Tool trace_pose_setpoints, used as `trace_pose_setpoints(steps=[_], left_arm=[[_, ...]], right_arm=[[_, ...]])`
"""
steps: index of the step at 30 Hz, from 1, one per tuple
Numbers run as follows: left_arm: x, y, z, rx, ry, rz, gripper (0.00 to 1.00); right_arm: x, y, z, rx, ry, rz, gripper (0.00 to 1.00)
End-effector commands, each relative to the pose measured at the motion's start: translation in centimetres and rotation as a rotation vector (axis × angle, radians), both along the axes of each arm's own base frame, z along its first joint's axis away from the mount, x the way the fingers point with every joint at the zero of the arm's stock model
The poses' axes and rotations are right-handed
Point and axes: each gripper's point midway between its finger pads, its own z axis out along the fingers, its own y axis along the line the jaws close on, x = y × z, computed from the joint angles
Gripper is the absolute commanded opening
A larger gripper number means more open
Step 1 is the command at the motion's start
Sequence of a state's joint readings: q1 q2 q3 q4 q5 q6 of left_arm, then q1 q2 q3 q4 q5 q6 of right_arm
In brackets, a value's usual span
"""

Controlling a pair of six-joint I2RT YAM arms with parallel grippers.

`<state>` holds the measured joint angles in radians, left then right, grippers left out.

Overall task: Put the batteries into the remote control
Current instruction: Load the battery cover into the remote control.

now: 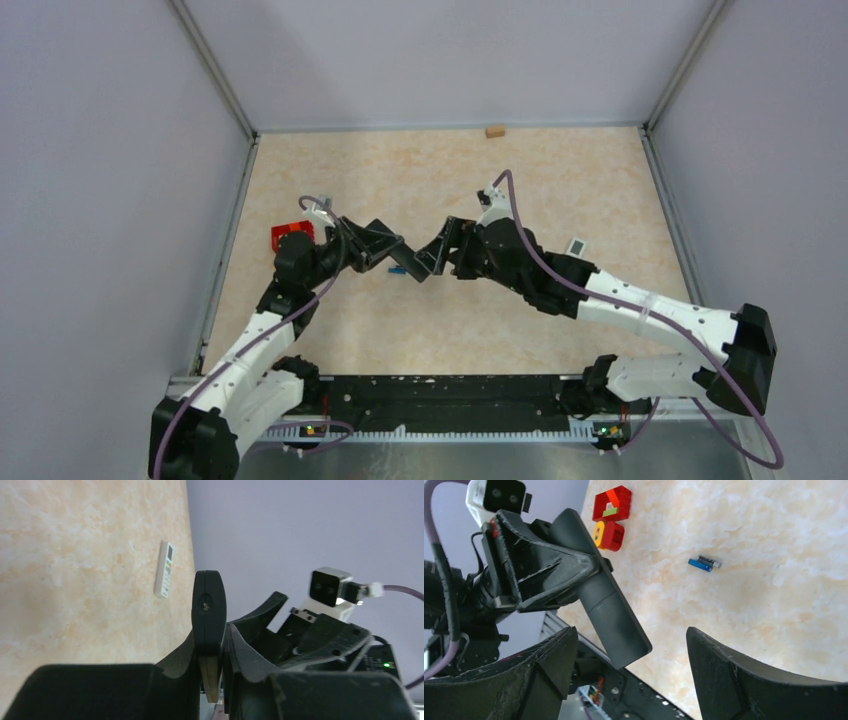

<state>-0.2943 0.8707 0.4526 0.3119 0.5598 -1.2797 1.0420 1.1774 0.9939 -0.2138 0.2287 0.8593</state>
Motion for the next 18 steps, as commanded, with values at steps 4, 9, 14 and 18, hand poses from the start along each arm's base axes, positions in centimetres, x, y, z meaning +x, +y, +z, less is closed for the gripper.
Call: trace_pose_setpoints(steps=[4, 9, 14, 18], left_arm=[[-1.0, 0.1, 7.4, -0.173, -0.113, -0.008, 0.00], [-2.1, 0.4, 9.6, -0.237, -0.138, -0.019, 0.00], [-3.3, 0.1, 11.1, -0.240, -0.185, -0.074, 0.00], [-4.3, -0.3, 10.9, -0.212, -0.202, -0.129, 0.00]], right_arm=[[-0.4, 2.4, 3.0, 0.317, 0.070, 0.006, 0.68], [-1.8, 4.6, 3.6, 0.408, 0.091, 0.128, 0.46], [-2.0, 5.4, 3.8, 0.440, 0.070, 0.175, 0.36], [-2.3, 6.4, 4.8, 0.462, -0.012, 0.264, 0.28]])
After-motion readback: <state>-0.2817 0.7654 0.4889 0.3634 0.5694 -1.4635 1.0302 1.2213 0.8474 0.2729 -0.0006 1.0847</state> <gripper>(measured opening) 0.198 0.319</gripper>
